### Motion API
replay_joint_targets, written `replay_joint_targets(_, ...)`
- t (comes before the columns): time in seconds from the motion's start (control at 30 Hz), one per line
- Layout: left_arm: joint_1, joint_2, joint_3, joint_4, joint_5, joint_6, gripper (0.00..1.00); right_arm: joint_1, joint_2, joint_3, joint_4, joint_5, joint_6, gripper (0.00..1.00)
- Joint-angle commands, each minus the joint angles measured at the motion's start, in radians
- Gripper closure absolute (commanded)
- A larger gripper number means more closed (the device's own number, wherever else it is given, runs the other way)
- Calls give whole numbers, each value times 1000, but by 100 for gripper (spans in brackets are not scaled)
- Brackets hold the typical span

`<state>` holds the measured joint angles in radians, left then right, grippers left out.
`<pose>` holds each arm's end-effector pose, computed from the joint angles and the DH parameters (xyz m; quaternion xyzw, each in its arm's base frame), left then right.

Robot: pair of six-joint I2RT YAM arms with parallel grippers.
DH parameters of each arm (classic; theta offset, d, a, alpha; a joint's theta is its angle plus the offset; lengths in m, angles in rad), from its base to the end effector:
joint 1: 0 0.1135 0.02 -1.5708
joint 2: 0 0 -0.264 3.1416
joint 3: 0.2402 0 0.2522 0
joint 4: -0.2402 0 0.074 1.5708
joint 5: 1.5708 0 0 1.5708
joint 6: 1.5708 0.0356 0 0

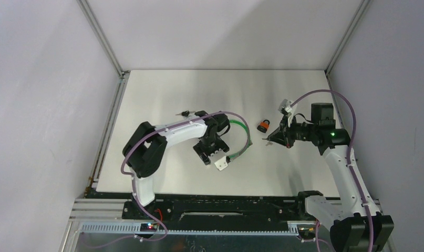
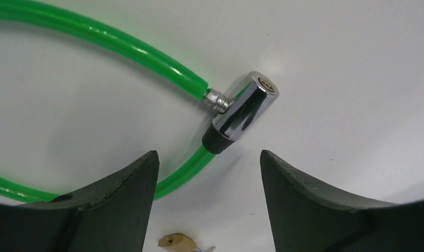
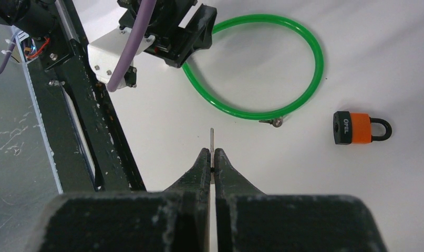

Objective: Unlock with the key

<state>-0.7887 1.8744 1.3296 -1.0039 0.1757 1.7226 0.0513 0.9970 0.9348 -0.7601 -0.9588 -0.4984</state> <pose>0.2366 -0.2470 0.1808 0.9473 0.3078 -0.0734 0.0493 0.1874 0.0388 0.3107 -0.3864 0.7491 0.3467 0.4115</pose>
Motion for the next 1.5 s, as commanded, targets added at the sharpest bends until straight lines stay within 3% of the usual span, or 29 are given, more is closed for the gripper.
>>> replay_joint_targets(0.0, -18, 10, -17, 4, -13, 84, 28, -8, -6, 2, 4, -37, -14, 100)
replay_joint_targets(0.17, -45, 32, -46, 11, -44, 96, 39, -10, 2, 2, 1, -38, -15, 100)
replay_joint_targets(0.43, -55, 23, -124, 83, -31, 49, 44, -13, 10, 2, 0, -41, -15, 100)
replay_joint_targets(0.67, -57, -36, -156, 134, 51, -89, 69, -14, 8, 2, 3, -46, -11, 100)
replay_joint_targets(0.97, -57, -153, -197, 205, 144, -176, 89, -14, -11, 2, 26, -50, 23, 100)
replay_joint_targets(1.13, -58, -191, -128, 164, 250, -255, 100, -13, -36, 9, 44, -47, 37, 100)
replay_joint_targets(1.3, -59, -246, -48, 87, 403, -374, 100, 11, -42, 87, -9, -36, 3, 100)
replay_joint_targets(1.47, -57, -305, -7, 82, 519, -570, 100, 130, -67, 147, -43, 30, -41, 100)
